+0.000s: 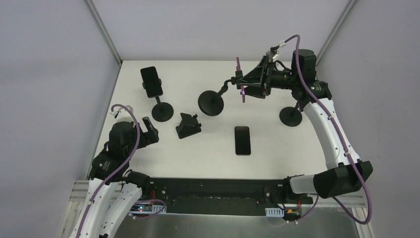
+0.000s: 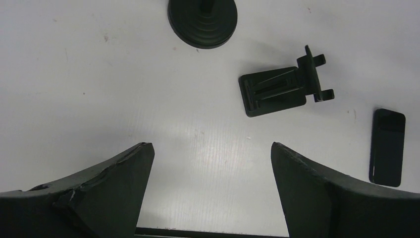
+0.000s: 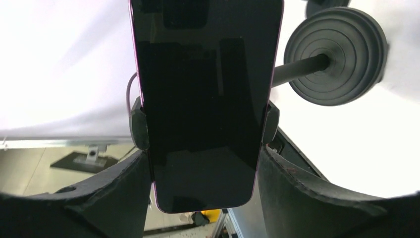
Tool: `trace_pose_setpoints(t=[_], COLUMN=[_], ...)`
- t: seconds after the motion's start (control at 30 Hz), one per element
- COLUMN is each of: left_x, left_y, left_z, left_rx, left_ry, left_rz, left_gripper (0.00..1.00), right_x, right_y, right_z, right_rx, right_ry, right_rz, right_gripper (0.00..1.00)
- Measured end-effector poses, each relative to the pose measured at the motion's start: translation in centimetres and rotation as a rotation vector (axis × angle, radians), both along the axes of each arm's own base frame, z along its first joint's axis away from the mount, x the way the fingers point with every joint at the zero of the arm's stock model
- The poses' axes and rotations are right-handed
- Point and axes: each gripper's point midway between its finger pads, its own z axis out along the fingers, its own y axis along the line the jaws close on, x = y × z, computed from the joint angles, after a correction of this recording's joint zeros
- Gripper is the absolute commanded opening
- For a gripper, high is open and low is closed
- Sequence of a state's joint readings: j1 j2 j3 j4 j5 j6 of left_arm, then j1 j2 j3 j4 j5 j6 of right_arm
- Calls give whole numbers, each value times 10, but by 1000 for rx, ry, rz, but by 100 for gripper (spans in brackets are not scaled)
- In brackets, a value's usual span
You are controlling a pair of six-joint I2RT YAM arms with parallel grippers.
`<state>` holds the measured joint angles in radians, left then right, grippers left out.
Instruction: Remove the phone from the phone stand
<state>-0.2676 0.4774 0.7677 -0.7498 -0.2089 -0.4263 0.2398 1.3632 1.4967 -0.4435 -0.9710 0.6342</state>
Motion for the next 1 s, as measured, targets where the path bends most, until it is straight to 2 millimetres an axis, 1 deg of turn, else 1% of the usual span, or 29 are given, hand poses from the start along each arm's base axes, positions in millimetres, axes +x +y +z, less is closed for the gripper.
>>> trace_pose_setpoints(t=[0.13, 0.33, 0.47, 0.67, 0.8, 1.0], left_x=[1, 0, -2, -6, -5, -11], left_y=[-11, -32, -48, -78, -99, -142], left_z=[5, 8, 12, 27, 40, 58], left_rx=[-46, -112, -157, -213, -219, -201], left_ry=[-50, -88, -97, -141, -182, -256], left_rz=[-54, -154, -235, -390, -491, -701], left_gripper=[92, 89, 89, 90, 90, 88], right_x=[-29, -75, -98, -114, -119, -127], right_y=[4, 12, 13, 15, 21, 29], right_z=[4, -6, -11, -13, -24, -42], right_rx=[47, 75, 78, 62, 27, -26], right_ry=[-34, -75, -113, -191, -210, -197], right_rz=[99, 248, 302, 338, 349, 366], right_gripper=[0, 0, 0, 0, 0, 0])
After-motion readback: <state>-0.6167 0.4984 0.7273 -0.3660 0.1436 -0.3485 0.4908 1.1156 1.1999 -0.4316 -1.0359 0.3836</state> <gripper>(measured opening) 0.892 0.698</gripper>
